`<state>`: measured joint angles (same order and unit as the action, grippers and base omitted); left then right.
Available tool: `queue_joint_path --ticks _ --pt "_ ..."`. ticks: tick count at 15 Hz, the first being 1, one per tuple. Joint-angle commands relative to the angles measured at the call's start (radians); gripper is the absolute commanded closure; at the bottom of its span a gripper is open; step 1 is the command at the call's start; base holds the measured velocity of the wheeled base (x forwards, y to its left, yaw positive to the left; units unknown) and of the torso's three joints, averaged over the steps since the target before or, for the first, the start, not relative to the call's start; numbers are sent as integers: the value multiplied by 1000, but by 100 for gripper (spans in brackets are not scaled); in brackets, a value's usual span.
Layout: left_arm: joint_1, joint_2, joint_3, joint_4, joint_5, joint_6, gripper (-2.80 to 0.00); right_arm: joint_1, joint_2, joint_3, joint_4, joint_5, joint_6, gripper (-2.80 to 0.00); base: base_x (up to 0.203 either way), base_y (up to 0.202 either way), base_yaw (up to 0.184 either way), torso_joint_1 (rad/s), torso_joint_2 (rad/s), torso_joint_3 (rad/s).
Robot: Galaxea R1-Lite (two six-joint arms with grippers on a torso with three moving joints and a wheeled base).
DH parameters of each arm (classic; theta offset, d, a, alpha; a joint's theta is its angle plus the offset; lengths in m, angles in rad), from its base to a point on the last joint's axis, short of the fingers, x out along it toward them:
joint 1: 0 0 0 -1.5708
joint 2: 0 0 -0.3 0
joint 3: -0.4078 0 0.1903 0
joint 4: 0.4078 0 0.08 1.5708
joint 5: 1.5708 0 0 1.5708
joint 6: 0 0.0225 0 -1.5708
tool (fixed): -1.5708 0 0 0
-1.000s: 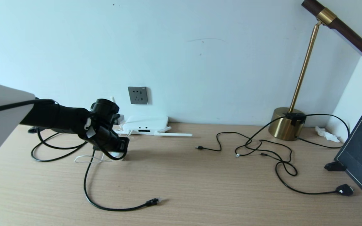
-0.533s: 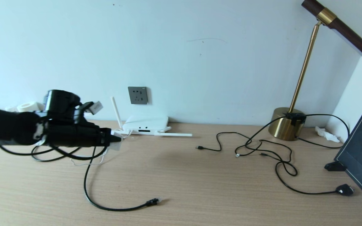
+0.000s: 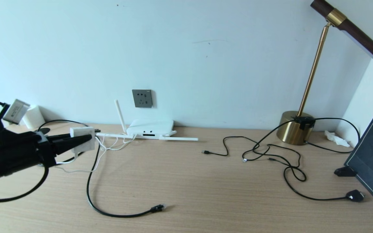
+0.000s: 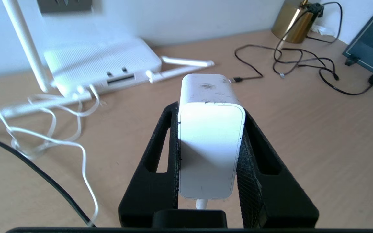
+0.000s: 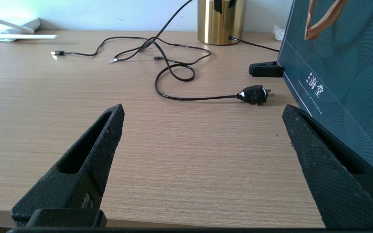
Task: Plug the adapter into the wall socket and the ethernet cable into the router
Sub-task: Align plug and socket
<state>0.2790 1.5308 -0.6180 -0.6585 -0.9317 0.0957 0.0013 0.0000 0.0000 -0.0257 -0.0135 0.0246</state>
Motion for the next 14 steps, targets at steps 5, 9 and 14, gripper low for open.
queue_joint_path --ticks 5,9,14 --pt "-56 97 -31 -232 231 2 0 0 0 12 0 0 0 -280 0 0 0 0 0 0" --pt "-126 249 -53 -434 391 1 0 0 0 11 0 0 0 -280 0 0 0 0 0 0" --pt "-201 516 -198 -623 475 1 0 0 -2 12 0 0 0 -280 0 0 0 0 0 0"
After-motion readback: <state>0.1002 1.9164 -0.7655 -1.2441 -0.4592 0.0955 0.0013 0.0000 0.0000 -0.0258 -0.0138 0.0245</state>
